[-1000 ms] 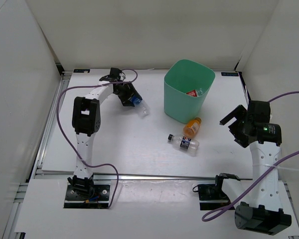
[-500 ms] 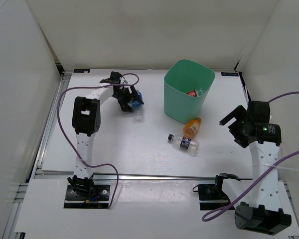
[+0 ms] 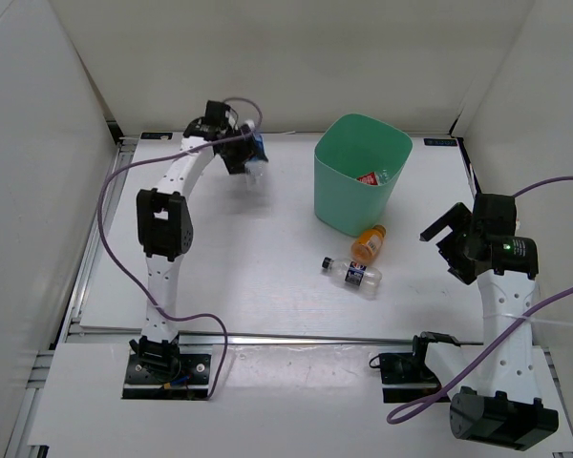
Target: Put the plastic bottles in the bin
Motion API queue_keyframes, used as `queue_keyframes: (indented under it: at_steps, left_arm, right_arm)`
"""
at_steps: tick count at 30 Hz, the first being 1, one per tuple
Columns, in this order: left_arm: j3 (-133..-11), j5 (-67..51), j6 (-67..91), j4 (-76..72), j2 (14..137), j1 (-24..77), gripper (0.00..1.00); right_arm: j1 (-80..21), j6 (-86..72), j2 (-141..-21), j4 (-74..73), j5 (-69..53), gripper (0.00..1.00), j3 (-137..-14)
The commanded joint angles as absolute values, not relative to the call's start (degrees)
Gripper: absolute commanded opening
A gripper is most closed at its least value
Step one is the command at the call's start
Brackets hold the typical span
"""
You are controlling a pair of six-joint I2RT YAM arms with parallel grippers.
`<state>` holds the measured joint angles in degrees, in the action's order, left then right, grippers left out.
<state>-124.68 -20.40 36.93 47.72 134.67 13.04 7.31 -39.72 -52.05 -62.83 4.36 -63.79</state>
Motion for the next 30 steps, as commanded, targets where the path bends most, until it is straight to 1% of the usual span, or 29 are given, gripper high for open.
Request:
queue_keyframes:
  at_steps: [1,4,5,6,9,10,12,14,17,20,21,22,26,30]
  left_arm:
    - [-134.7,-15.7,39.0,41.5,128.4,13.6,0.35]
    - [-140.3,-14.1,39.7,33.2,126.0,15.3,0.33]
    - [-141.6,-13.3,39.7,30.8,126.0,16.0,0.32]
    - [-142.7,-12.7,39.2,26.2,125.3,17.6,0.32]
    - [-146.6,-13.4,38.6,19.4,125.3,21.4,0.32]
    - [-147.1,-14.2,37.7,15.1,125.3,22.6,0.32]
    - [-147.1,-14.2,35.9,11.1,125.3,25.1,0.35]
    - [-146.3,-14.2,35.1,9.0,125.3,28.7,0.38]
    - [-144.2,-14.8,32.5,9.0,125.3,33.1,0.38]
    - [-141.7,-14.8,27.2,9.0,125.3,37.1,0.43]
    - [-141.0,-14.8,25.9,9.0,125.3,37.9,0.47]
    - [-140.3,-14.8,24.6,9.0,125.3,39.2,0.61]
    - [-137.5,-13.4,20.7,9.0,123.5,40.3,1.0]
    - [-135.7,-10.1,17.8,9.0,121.5,40.3,1.0]
  right_arm:
    - [7.0,-39.6,-51.3,-61.3,4.6,1.0,-63.2]
    - [7.0,-39.6,-51.3,-61.3,4.6,1.0,-63.2]
    - [7.0,-39.6,-51.3,-61.3,4.6,1.0,-63.2]
    - [7.0,-39.6,-51.3,-61.3,4.0,1.0,-63.2]
    - [7.0,-40.2,-51.3,-61.3,4.0,1.0,-62.7]
    - [7.0,-40.2,-51.3,-61.3,4.0,1.0,-62.7]
    - [7.0,-40.2,-51.3,-61.3,4.0,1.0,-62.7]
    - [7.0,-40.2,-51.3,-61.3,3.5,1.0,-62.7]
    - [7.0,-40.2,-51.3,-61.3,3.5,1.0,-62.7]
    - [7.0,-40.2,-50.8,-61.3,3.5,1.0,-62.7]
    - [7.0,-40.2,-50.8,-61.3,3.5,1.0,-62.7]
    - [7.0,-40.2,-50.8,-61.3,3.5,1.0,-62.7]
    - [7.0,-40.2,-50.3,-61.3,4.0,1.0,-62.7]
    - [7.0,-40.2,-49.7,-61.9,4.6,1.0,-62.7]
